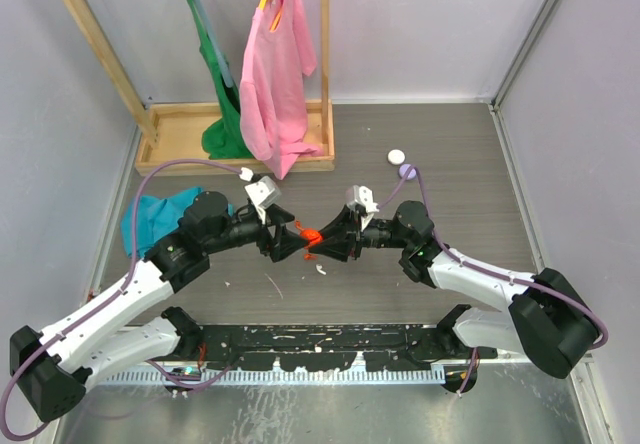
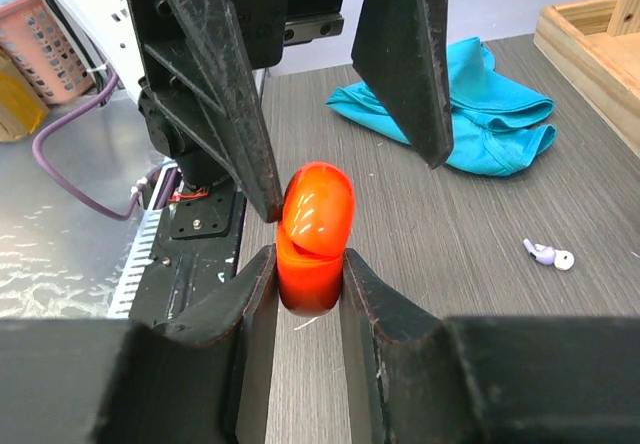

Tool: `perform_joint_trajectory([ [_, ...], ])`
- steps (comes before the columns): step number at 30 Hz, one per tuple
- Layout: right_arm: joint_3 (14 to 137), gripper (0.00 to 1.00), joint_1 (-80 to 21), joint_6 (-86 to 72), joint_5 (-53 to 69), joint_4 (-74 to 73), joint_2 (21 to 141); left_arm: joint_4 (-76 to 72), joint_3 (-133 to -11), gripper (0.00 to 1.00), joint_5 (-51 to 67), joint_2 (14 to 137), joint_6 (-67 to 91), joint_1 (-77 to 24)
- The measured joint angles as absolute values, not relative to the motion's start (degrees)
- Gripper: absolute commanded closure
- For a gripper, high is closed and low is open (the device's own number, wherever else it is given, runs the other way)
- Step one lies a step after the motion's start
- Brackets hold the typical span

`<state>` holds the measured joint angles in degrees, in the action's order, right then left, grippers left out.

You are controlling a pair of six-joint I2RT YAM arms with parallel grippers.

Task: Insert the wireless bluetooth earbuds into the charging case
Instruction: Open the charging case.

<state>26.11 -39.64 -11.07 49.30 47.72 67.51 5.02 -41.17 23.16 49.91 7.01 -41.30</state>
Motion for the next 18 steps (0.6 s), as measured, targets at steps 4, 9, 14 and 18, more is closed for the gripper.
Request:
perform_joint_trajectory([
  [4, 25.8, 0.90, -39.6, -10.6, 49.8, 46.7, 67.5, 5.0, -41.6, 0.30, 20.7, 49.9, 7.7, -41.2],
  [9, 25.6, 0.90, -40.0, -10.3, 51.2, 46.1, 67.5, 5.1, -42.2, 0.29, 16.4, 50.0, 8.3, -41.1],
  [14, 25.3, 0.90, -40.0, -9.7, 50.8, 45.5, 67.1, 5.2, -42.2, 0.28, 15.3, 50.5, 8.8, -41.1],
  [18, 24.5, 0.90, -40.0, -8.1, 46.3, 44.4, 66.5, 5.2, -42.2, 0.28, 14.7, 50.5, 10.2, -41.1],
])
